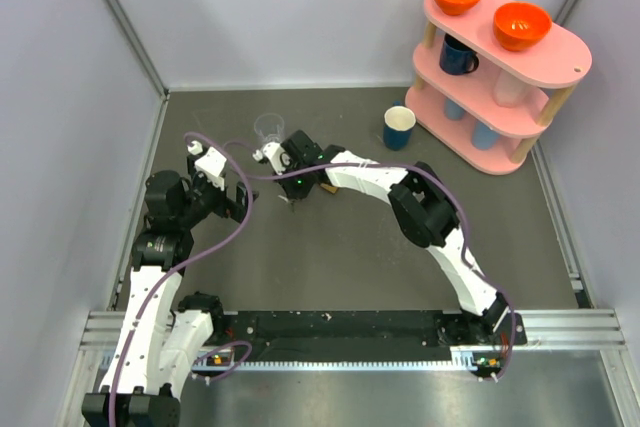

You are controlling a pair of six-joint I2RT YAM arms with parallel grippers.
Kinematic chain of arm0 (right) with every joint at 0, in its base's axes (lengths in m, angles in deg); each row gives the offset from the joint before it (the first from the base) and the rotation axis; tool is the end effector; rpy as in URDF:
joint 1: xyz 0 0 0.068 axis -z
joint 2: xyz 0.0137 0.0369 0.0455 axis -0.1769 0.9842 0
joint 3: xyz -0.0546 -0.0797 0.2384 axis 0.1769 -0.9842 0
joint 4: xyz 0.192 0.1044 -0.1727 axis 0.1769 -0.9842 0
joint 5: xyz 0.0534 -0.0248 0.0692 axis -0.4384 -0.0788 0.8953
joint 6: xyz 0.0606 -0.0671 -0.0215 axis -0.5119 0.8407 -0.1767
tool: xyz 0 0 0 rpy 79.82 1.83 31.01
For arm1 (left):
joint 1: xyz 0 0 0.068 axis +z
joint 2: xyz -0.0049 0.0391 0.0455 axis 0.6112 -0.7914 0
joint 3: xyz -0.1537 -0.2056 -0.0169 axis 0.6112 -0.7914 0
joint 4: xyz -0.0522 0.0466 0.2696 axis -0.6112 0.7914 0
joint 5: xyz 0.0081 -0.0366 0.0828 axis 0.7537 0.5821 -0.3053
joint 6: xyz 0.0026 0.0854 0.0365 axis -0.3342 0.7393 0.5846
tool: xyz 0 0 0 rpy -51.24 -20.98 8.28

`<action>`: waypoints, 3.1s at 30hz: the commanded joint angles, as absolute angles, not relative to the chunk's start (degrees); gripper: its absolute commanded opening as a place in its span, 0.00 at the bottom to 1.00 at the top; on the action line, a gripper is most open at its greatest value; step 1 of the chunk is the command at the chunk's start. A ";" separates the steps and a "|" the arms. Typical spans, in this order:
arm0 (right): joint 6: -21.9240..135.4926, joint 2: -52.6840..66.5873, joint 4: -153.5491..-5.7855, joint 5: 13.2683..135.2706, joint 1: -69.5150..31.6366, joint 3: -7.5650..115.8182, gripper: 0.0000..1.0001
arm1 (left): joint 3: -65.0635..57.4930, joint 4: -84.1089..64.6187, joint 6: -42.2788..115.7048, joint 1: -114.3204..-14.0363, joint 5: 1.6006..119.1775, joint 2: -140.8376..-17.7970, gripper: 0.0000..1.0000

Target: Unlock with the key

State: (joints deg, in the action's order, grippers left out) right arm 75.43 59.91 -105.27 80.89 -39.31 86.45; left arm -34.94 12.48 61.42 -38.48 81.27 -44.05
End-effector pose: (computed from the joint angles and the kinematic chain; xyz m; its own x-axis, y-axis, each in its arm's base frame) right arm 0.3414 0.4315 0.1073 -0.3316 -0.6943 -0.6388 -0.9224 0.3806 0.0651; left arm 0.2309 -0.0439 0.2889 -0.2138 0.2014 -0.9559 0.5344 0.8433 0.0581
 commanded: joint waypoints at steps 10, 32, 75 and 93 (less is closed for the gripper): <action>64.05 47.69 -110.89 86.84 -34.29 81.68 0.00 | -33.42 9.85 61.30 -38.12 84.38 -42.93 0.99; 58.06 24.76 -113.35 97.19 -27.17 71.75 0.00 | -22.87 6.34 70.87 -48.13 99.93 -66.22 0.99; 57.80 10.95 -109.57 107.41 -27.34 64.36 0.00 | -17.42 -6.94 59.55 -65.98 109.26 -76.69 0.60; 58.94 10.07 -109.40 104.60 -27.43 63.92 0.00 | -17.59 -7.12 58.93 -66.07 110.14 -77.30 0.09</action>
